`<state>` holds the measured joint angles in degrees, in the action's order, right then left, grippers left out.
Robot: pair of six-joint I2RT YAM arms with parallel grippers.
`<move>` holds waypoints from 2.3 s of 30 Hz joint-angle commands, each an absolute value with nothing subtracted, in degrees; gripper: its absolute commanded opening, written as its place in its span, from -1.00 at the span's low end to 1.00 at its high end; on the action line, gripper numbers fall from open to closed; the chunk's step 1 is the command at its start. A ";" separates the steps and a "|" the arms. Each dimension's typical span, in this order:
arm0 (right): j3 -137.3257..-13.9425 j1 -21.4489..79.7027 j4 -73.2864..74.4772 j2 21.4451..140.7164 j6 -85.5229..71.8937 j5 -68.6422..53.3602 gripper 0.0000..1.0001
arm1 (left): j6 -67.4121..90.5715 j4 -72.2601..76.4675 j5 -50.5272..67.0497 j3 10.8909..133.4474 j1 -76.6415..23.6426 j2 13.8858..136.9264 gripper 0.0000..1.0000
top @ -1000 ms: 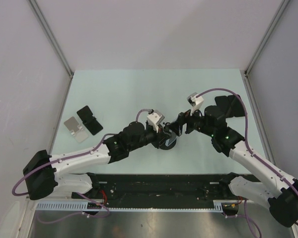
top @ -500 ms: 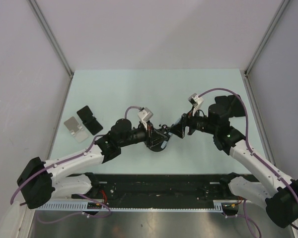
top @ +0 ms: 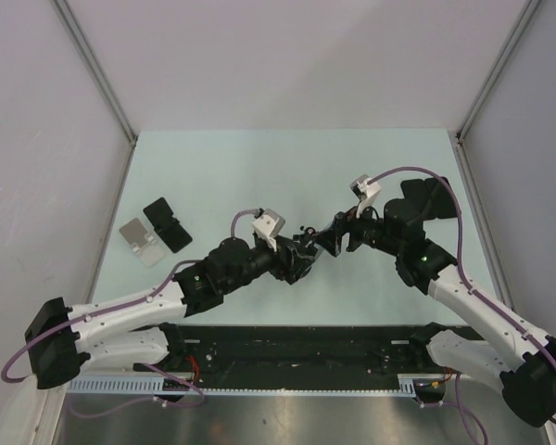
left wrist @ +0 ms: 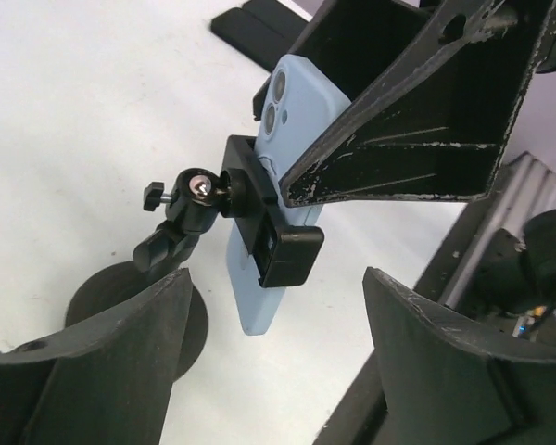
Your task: Remove the phone from the phone stand
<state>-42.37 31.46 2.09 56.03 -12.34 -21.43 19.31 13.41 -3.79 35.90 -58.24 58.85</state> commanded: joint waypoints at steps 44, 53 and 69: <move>-46.41 32.96 4.84 54.93 -4.22 -16.51 -1.00 | 19.33 9.84 3.32 38.24 -47.74 60.12 -1.00; -46.41 29.09 1.94 55.81 -5.80 -23.73 -1.00 | 27.07 15.29 14.58 34.11 -41.84 58.45 -0.99; -47.11 32.69 0.62 55.11 -9.93 -18.55 0.51 | 29.00 17.75 17.05 31.99 -40.34 56.69 -1.00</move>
